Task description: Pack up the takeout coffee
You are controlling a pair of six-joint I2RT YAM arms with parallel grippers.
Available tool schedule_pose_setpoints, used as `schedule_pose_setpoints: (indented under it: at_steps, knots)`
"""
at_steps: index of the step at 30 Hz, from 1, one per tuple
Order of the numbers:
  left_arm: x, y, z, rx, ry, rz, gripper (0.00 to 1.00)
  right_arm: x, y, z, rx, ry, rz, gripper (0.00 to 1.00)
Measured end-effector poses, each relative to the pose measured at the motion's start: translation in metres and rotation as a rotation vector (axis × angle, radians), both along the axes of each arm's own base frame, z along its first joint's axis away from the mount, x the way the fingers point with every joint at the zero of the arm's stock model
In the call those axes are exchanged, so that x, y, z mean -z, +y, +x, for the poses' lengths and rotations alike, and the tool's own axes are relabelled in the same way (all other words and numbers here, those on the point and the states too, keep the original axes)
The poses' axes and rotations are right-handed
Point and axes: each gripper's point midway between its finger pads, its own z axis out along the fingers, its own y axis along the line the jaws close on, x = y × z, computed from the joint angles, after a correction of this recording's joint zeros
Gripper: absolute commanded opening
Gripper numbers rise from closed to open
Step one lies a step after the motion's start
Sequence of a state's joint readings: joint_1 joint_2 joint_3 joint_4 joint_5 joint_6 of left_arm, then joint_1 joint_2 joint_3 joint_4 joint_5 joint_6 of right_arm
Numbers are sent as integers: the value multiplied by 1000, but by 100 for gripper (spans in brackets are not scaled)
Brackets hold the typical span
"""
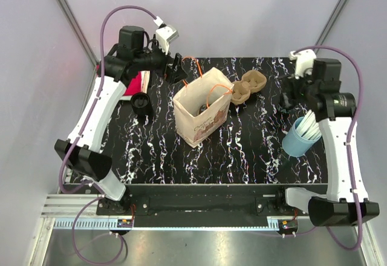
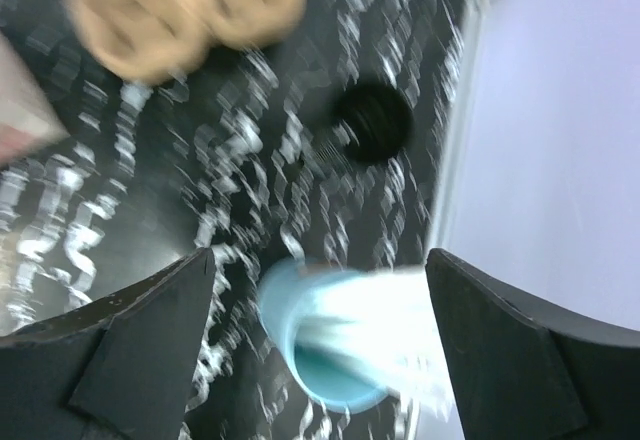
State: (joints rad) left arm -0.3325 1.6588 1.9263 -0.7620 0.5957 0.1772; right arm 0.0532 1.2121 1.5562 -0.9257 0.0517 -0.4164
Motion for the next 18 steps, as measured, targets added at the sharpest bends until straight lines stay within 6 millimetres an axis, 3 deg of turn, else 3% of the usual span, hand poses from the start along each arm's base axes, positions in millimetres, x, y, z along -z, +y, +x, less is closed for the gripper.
schedule_pose_setpoints:
  at_steps: [4, 8, 14, 18]
  knots:
    - [3, 10, -24, 28, -30, 38, 99, 31, -47, -23, 135, 64, -22, 87]
    - [32, 21, -46, 49, -4, 94, 99, 60, -77, -36, 221, 142, -37, 82]
    - [89, 32, -62, 67, 78, 171, 99, 68, -95, -27, 256, 150, -49, 72]
    - [110, 38, -67, 67, 106, 191, 99, 74, -99, -10, 253, 159, -50, 64]
